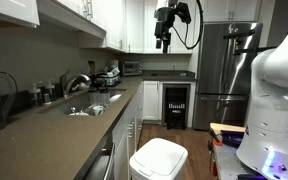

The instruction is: Open the trash can.

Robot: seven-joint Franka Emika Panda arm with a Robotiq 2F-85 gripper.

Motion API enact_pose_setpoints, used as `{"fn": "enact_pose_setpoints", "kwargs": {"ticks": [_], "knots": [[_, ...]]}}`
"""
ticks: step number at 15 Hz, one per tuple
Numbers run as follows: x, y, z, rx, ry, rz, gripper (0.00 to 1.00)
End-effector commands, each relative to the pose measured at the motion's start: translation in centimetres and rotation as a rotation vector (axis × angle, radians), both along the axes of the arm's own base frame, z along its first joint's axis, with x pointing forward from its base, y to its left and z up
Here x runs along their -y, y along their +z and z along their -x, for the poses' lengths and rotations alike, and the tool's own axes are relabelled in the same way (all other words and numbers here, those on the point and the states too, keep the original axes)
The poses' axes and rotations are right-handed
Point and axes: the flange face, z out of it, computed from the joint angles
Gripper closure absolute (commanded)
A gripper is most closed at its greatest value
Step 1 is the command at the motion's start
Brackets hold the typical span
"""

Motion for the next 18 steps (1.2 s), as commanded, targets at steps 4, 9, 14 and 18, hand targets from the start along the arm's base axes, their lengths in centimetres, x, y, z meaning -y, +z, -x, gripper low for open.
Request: {"fn": "enact_pose_setpoints", "kwargs": {"ticks": [4, 9, 14, 18], "knots": [[0.0, 0.0, 0.0, -0.001, 0.0, 0.0, 0.0], [0.0, 0.0, 0.0, -0.001, 0.0, 0.0, 0.0], [0.7, -1.7, -2.4, -0.045, -0.002, 0.004, 0.0], [1.3, -5.5, -6.1, -0.099, -0.002, 0.016, 0.0]]}}
